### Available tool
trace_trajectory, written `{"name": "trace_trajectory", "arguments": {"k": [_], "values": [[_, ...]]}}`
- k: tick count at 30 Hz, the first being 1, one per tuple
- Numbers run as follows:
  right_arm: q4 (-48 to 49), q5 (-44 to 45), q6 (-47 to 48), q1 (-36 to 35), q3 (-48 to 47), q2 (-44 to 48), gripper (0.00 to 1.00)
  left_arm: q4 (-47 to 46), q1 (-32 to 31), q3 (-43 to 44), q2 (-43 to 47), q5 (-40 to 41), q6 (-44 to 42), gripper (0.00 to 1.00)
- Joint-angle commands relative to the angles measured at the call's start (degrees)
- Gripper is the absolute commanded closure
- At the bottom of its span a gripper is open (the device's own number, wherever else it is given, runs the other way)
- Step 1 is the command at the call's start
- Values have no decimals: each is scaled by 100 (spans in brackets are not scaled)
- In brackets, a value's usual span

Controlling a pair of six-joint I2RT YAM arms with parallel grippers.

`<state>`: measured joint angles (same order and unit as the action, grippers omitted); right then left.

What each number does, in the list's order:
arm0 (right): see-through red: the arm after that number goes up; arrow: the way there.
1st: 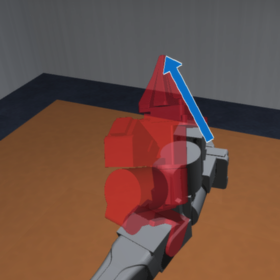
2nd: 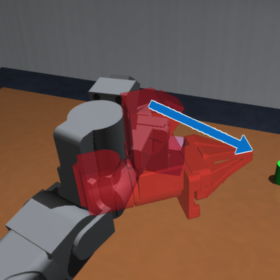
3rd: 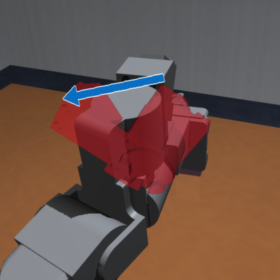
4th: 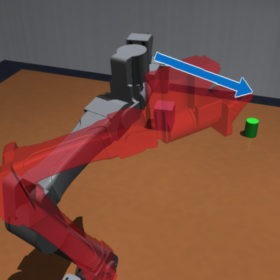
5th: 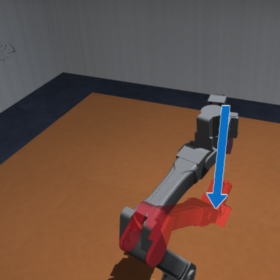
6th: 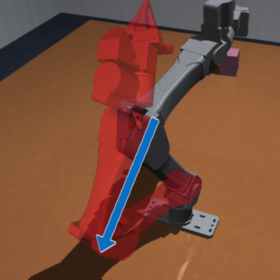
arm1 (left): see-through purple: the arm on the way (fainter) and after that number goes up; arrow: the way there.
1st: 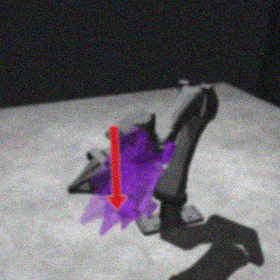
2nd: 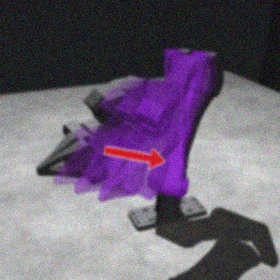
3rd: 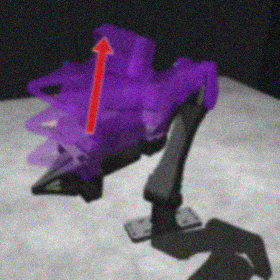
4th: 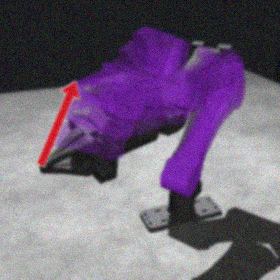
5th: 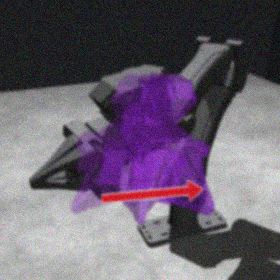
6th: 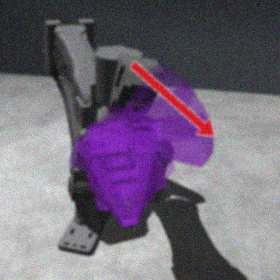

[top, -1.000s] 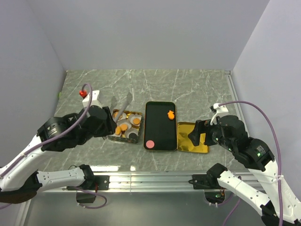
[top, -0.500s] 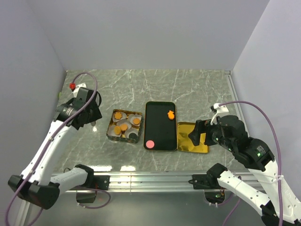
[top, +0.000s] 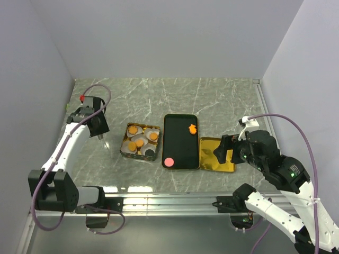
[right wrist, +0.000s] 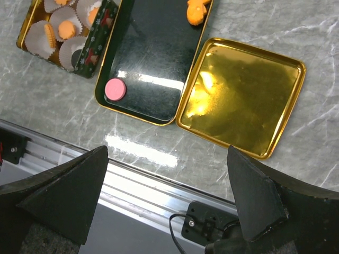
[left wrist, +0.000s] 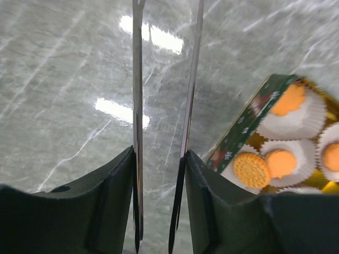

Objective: Pack the cookies

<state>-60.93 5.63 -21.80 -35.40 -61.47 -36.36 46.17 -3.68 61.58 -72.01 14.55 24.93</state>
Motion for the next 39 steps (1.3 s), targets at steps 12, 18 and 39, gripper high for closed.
{"name": "trace_trajectory", "arguments": {"k": [12, 18, 39], "values": [[142, 114, 44, -46, -49, -169, 0, -1242, 272, -999, -463, -698, -427, 57], [177, 70, 71, -46, -23, -363, 0, -1242, 333, -947, -945, -821, -410, 54], [555, -9, 106, -29, 197, -1250, 1, -935, 333, -384, -2054, -1244, -111, 42]]}}
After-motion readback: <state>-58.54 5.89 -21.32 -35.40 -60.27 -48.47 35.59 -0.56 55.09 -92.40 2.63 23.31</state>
